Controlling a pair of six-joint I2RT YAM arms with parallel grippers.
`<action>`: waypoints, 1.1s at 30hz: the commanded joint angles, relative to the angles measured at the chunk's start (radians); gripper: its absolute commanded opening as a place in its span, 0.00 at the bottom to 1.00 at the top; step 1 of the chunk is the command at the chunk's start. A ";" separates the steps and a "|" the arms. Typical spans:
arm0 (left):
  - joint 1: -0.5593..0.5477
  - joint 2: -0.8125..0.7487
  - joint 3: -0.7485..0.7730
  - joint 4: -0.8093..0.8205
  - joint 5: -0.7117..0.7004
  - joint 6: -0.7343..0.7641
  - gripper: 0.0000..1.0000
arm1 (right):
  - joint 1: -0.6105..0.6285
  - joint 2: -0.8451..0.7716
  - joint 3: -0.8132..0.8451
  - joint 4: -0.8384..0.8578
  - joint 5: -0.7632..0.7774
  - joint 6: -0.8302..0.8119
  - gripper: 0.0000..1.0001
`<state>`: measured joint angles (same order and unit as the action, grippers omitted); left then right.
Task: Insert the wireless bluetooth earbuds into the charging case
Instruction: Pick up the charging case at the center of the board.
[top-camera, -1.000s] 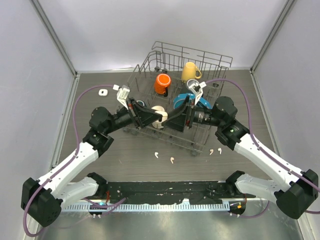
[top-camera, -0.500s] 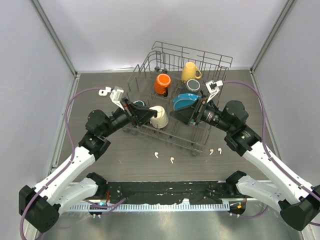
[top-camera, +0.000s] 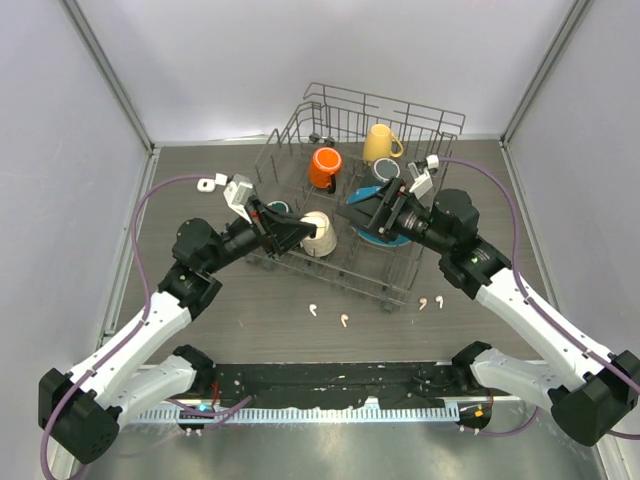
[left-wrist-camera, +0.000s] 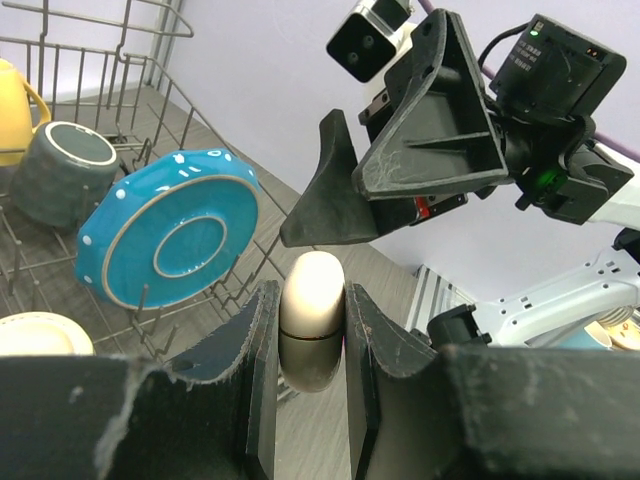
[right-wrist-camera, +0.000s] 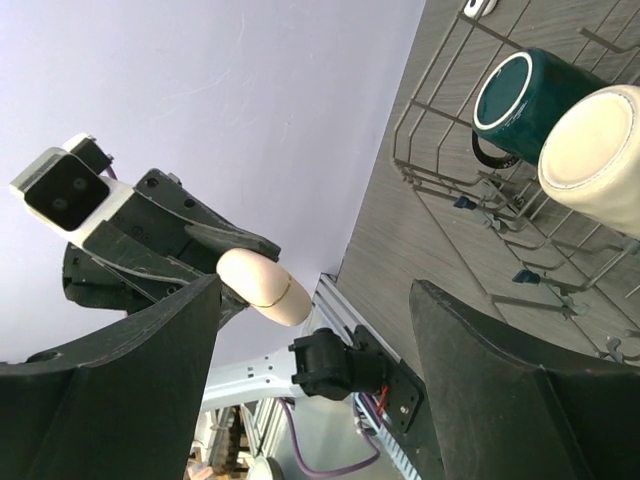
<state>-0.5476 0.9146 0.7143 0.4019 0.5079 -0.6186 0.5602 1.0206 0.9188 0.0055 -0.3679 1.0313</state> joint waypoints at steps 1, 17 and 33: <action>0.005 0.015 0.027 0.078 0.043 0.022 0.00 | -0.016 -0.025 -0.001 0.004 0.032 0.140 0.81; 0.003 0.007 -0.004 0.110 0.035 0.186 0.00 | -0.020 0.125 -0.116 0.364 -0.236 0.670 0.81; 0.003 0.050 -0.038 0.225 0.015 0.165 0.00 | -0.017 0.133 -0.175 0.513 -0.236 0.809 0.80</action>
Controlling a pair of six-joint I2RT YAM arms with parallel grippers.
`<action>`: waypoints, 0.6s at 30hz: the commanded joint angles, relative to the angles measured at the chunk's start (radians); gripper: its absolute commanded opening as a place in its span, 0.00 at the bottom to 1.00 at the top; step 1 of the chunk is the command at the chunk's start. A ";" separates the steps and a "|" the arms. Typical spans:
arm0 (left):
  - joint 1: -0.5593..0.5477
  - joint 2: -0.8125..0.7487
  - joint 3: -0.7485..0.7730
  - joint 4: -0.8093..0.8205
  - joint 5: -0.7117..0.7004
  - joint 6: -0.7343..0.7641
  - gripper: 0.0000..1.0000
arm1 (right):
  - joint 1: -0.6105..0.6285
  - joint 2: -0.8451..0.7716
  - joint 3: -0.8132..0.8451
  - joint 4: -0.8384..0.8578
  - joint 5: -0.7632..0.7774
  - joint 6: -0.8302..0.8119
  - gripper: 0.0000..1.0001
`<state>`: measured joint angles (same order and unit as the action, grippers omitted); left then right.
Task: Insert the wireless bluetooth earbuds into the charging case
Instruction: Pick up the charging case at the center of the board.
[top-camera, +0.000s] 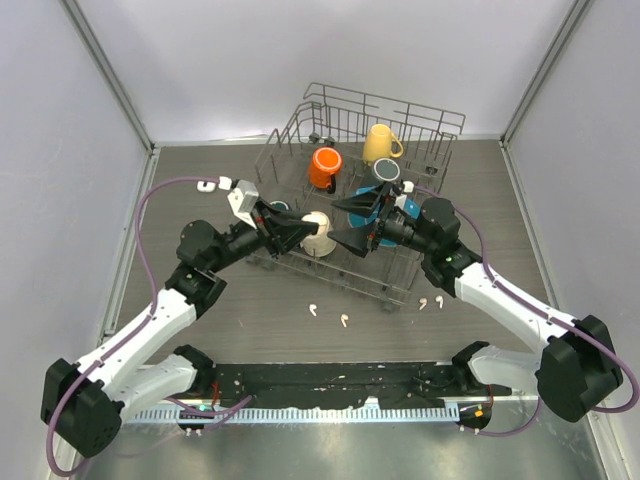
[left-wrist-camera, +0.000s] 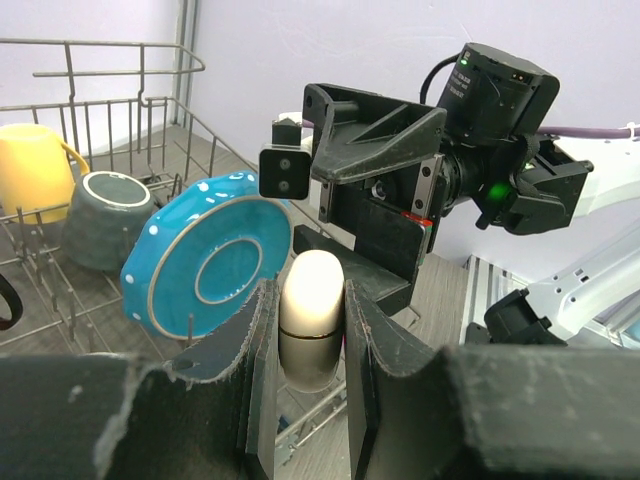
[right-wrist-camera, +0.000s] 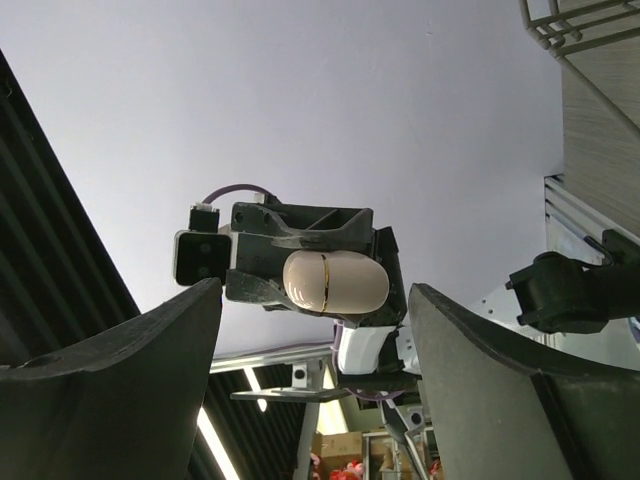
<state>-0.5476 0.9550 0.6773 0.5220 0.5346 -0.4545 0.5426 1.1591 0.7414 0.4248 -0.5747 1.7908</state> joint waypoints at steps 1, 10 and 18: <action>0.003 0.016 -0.002 0.113 -0.012 0.000 0.00 | 0.000 -0.003 0.003 0.095 -0.033 0.053 0.80; 0.003 0.059 -0.019 0.223 -0.010 -0.036 0.00 | 0.010 0.047 -0.019 0.230 -0.063 0.140 0.79; 0.003 0.079 -0.021 0.257 -0.018 -0.044 0.00 | 0.014 0.071 -0.014 0.265 -0.070 0.142 0.71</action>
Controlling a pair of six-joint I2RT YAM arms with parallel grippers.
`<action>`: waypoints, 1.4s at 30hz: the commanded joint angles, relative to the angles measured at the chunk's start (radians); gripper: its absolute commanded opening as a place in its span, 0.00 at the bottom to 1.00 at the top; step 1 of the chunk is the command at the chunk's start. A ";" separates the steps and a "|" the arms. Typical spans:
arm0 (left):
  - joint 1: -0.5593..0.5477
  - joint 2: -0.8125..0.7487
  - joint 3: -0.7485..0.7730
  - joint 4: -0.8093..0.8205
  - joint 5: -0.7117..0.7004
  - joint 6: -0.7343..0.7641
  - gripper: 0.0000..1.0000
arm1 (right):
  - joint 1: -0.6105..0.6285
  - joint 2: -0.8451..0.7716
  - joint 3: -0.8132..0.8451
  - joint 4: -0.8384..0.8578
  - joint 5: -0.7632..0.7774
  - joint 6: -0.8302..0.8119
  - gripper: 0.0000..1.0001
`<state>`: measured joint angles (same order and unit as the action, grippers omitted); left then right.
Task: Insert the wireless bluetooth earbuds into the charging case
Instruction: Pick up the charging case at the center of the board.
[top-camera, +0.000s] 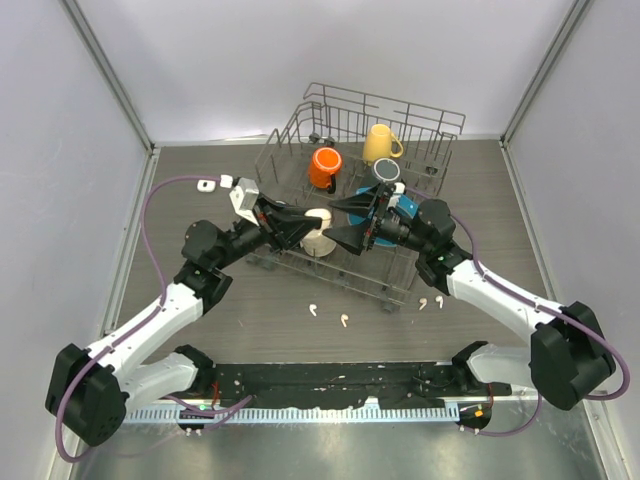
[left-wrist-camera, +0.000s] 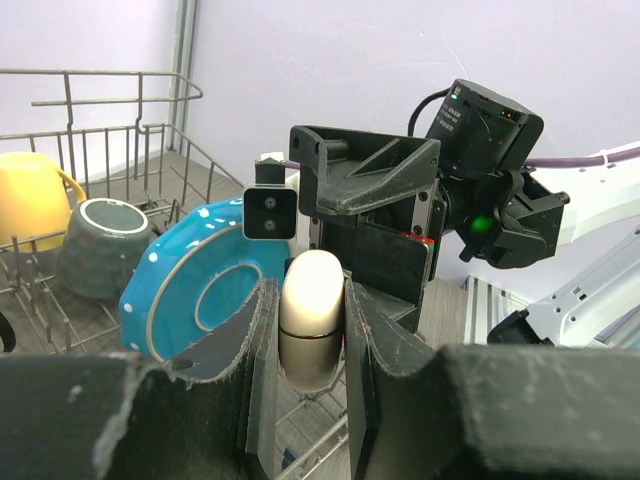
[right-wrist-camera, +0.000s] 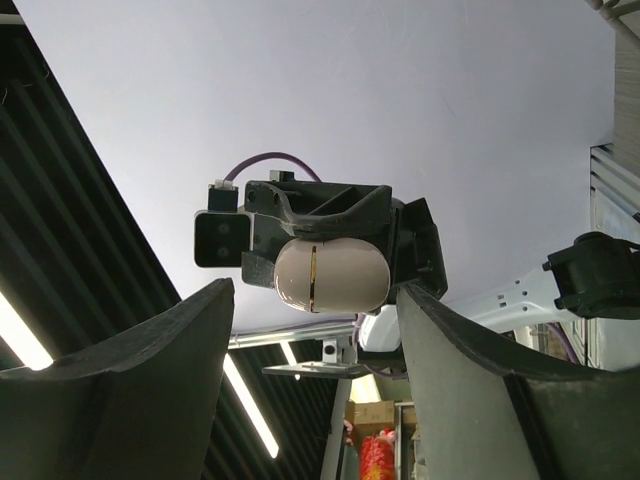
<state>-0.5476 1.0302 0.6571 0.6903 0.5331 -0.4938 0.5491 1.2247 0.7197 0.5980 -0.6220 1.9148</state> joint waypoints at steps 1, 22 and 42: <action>0.002 0.004 -0.001 0.089 -0.016 -0.003 0.00 | 0.009 0.006 0.009 0.092 -0.019 0.020 0.68; 0.003 0.024 -0.001 0.100 -0.010 -0.009 0.00 | 0.035 0.047 0.024 0.154 -0.013 0.023 0.56; 0.003 0.033 0.006 0.101 0.030 -0.022 0.00 | 0.037 0.070 0.000 0.238 -0.007 0.041 0.49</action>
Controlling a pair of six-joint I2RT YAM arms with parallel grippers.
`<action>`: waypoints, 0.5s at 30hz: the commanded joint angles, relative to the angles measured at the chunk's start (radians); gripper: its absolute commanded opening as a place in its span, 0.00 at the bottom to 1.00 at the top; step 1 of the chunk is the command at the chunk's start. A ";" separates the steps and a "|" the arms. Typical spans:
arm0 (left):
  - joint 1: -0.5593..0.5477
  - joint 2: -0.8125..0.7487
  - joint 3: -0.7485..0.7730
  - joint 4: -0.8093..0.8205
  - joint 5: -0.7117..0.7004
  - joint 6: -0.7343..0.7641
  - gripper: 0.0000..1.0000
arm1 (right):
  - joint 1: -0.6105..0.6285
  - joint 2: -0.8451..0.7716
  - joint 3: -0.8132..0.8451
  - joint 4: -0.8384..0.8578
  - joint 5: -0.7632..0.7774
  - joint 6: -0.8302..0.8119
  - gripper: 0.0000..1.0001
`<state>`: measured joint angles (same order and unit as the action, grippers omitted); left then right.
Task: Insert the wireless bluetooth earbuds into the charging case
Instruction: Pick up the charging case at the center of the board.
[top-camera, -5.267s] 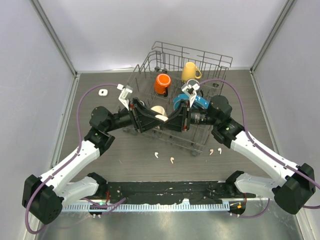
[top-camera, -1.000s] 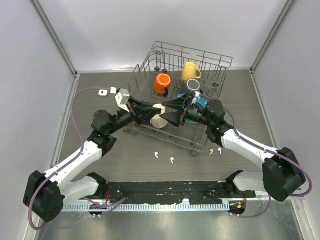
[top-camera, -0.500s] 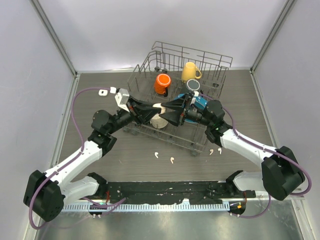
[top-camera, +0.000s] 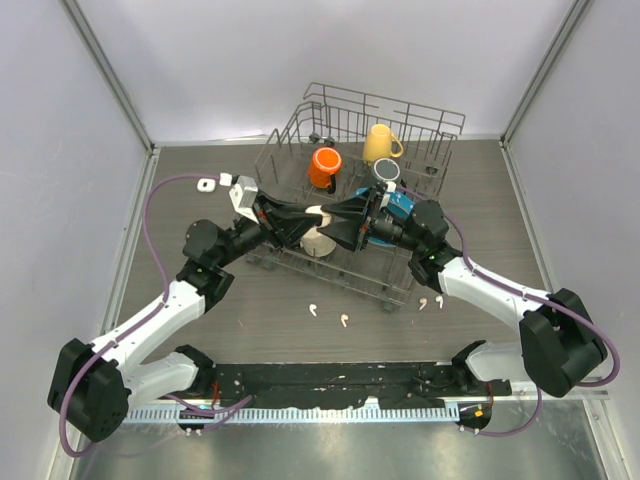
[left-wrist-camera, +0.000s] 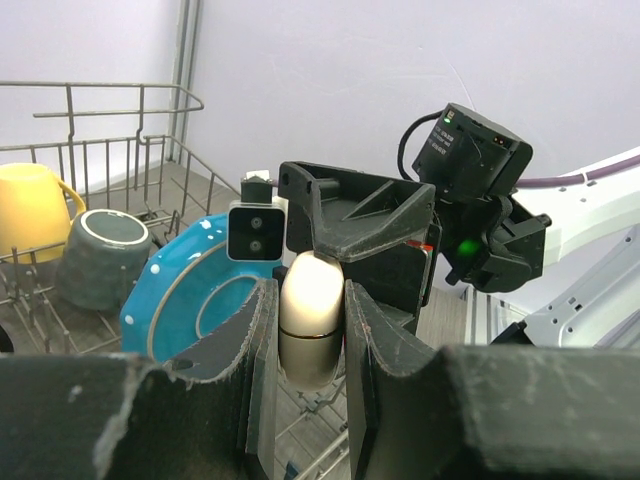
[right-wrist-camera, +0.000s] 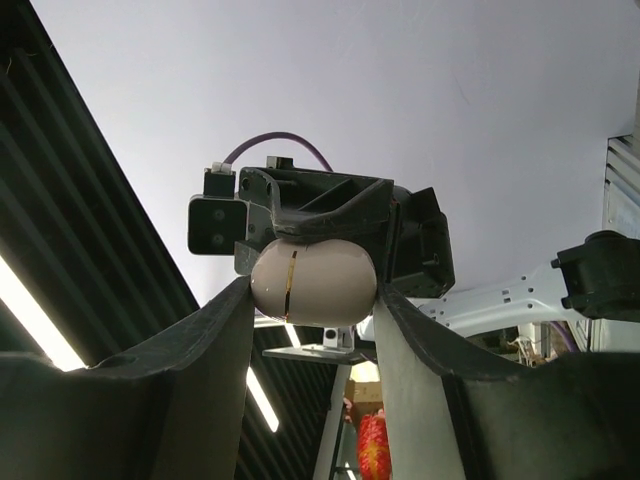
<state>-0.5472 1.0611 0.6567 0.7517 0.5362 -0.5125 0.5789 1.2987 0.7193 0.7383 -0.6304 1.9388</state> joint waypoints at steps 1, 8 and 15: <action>0.001 0.002 0.006 0.040 0.027 -0.003 0.00 | 0.007 -0.003 -0.001 0.104 0.004 0.018 0.44; 0.003 0.000 0.011 0.031 0.054 0.000 0.00 | 0.006 -0.010 -0.011 0.112 0.015 0.020 0.60; 0.001 -0.004 0.011 0.024 0.054 0.003 0.00 | 0.007 -0.010 -0.004 0.104 0.023 0.006 0.65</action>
<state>-0.5453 1.0622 0.6567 0.7490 0.5705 -0.5163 0.5808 1.2987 0.7013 0.7822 -0.6224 1.9472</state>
